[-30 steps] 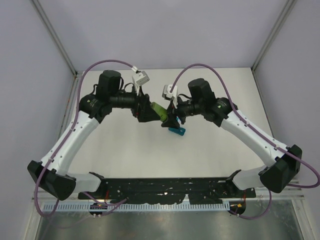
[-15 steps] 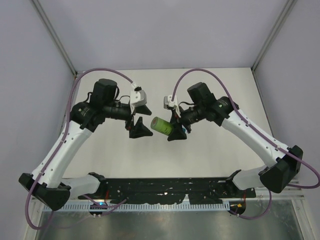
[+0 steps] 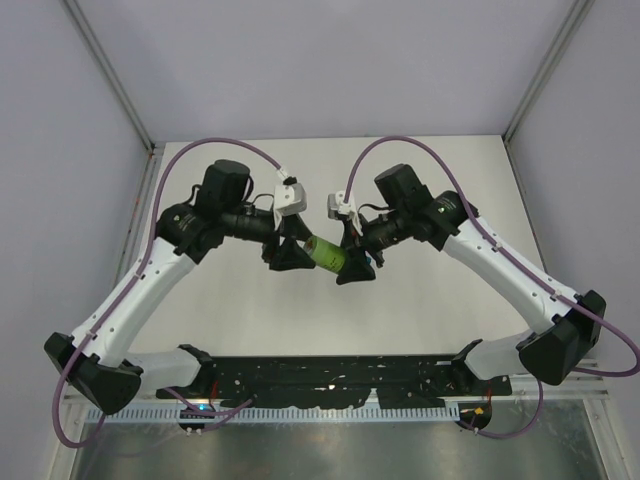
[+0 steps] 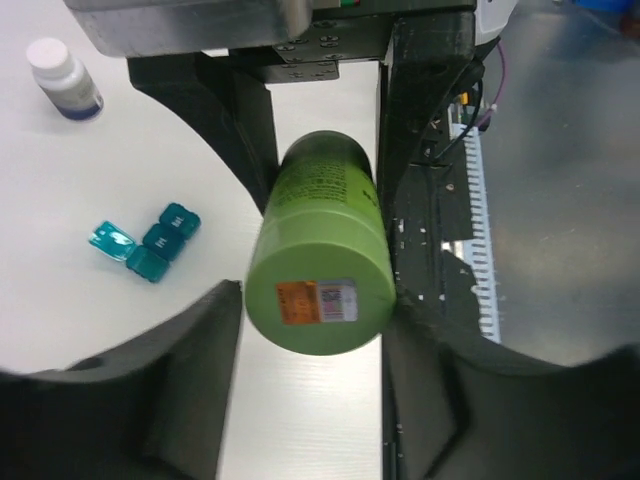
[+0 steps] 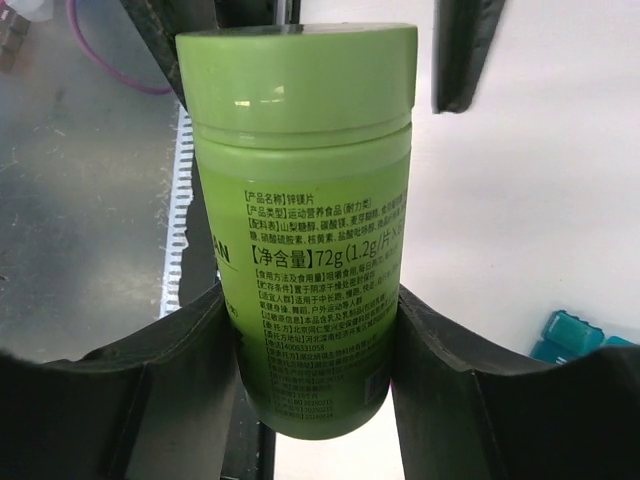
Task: Sort the pills into containers
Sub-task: Unscrew the lid of the pill bottle.
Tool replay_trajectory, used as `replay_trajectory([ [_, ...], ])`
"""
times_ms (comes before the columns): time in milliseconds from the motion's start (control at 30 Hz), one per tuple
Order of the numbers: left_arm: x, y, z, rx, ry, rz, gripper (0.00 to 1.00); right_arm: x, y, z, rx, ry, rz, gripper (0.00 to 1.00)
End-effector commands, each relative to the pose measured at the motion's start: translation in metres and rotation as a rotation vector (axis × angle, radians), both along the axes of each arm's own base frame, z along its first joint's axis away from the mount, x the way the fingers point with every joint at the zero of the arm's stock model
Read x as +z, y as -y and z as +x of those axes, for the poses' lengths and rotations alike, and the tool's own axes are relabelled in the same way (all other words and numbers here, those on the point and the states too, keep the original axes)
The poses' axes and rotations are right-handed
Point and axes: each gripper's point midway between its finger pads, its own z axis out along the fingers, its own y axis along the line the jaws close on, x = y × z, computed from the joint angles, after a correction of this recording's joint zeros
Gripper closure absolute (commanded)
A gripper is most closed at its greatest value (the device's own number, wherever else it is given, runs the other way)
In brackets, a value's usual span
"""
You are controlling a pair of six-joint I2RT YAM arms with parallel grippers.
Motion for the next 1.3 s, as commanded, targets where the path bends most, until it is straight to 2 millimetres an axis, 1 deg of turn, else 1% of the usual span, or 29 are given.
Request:
replay_trajectory([
  [0, 0.009, 0.007, 0.005, 0.010, 0.006, -0.045, 0.47, 0.016, -0.007, 0.005, 0.004, 0.052, 0.044, 0.95],
  [67, 0.010, 0.008, 0.006, 0.021, -0.004, -0.049, 0.67, 0.016, -0.007, 0.010, -0.019, 0.061, 0.038, 0.95],
  [133, 0.008, 0.009, 0.010, 0.046, -0.024, -0.049, 0.98, 0.015, -0.007, 0.018, -0.063, 0.077, 0.021, 0.94],
  [167, 0.008, 0.009, 0.012, 0.065, -0.034, -0.053, 1.00, 0.014, -0.007, 0.025, -0.091, 0.095, 0.010, 0.94],
  [300, 0.002, 0.015, 0.020, 0.138, -0.123, -0.078, 1.00, 0.017, -0.007, 0.045, -0.187, 0.144, -0.004, 0.94],
  [400, 0.000, 0.018, 0.023, 0.189, -0.201, -0.097, 1.00, 0.024, -0.008, 0.056, -0.236, 0.172, -0.010, 0.95],
  [467, -0.001, 0.019, 0.026, 0.227, -0.238, -0.113, 1.00, 0.024, -0.007, 0.063, -0.263, 0.192, -0.023, 0.94],
  [500, 0.000, 0.018, 0.031, 0.265, -0.242, -0.128, 1.00, 0.026, -0.007, 0.067, -0.291, 0.207, -0.023, 0.94],
  [567, -0.002, 0.017, 0.040, 0.348, -0.272, -0.148, 1.00, 0.026, -0.006, 0.074, -0.332, 0.225, -0.030, 0.95],
  [733, 0.001, 0.017, 0.046, 0.447, -0.381, -0.182, 1.00, 0.024, -0.002, 0.092, -0.446, 0.299, -0.064, 0.95],
  [833, 0.000, 0.015, 0.050, 0.493, -0.430, -0.202, 1.00, 0.023, 0.002, 0.098, -0.487, 0.321, -0.072, 0.95],
  [867, -0.002, 0.015, 0.049, 0.490, -0.440, -0.207, 1.00, 0.023, 0.002, 0.097, -0.485, 0.325, -0.073, 0.95],
  [900, 0.001, 0.015, 0.047, 0.466, -0.439, -0.220, 1.00, 0.023, 0.002, 0.096, -0.479, 0.322, -0.073, 0.95],
  [933, 0.001, 0.014, 0.045, 0.444, -0.435, -0.221, 0.92, 0.023, 0.002, 0.094, -0.462, 0.319, -0.070, 0.94],
  [967, 0.003, 0.013, 0.045, 0.420, -0.417, -0.224, 0.76, 0.024, 0.001, 0.091, -0.447, 0.320, -0.069, 0.95],
  [1033, 0.007, 0.009, 0.042, 0.371, -0.356, -0.224, 0.48, 0.024, -0.002, 0.082, -0.388, 0.307, -0.061, 0.94],
  [1067, 0.008, 0.008, 0.038, 0.337, -0.318, -0.221, 0.37, 0.022, -0.004, 0.071, -0.336, 0.275, -0.059, 0.95],
  [1100, 0.011, 0.006, 0.034, 0.297, -0.269, -0.219, 0.18, 0.024, -0.008, 0.064, -0.286, 0.266, -0.041, 0.95],
  [1133, 0.011, 0.004, 0.030, 0.258, -0.206, -0.203, 0.11, 0.022, -0.007, 0.056, -0.253, 0.241, -0.049, 0.94],
  [1167, 0.012, 0.002, 0.026, 0.218, -0.140, -0.193, 0.07, 0.022, -0.009, 0.045, -0.198, 0.213, -0.040, 0.95],
  [1200, 0.011, -0.001, 0.023, 0.188, -0.084, -0.184, 0.01, 0.022, -0.009, 0.041, -0.175, 0.202, -0.038, 0.95],
  [1233, 0.011, -0.003, 0.018, 0.149, -0.015, -0.172, 0.00, 0.022, -0.010, 0.031, -0.126, 0.169, -0.033, 0.95],
  [1267, 0.013, -0.005, 0.014, 0.118, 0.029, -0.168, 0.00, 0.026, -0.011, 0.027, -0.105, 0.166, -0.026, 0.94],
])
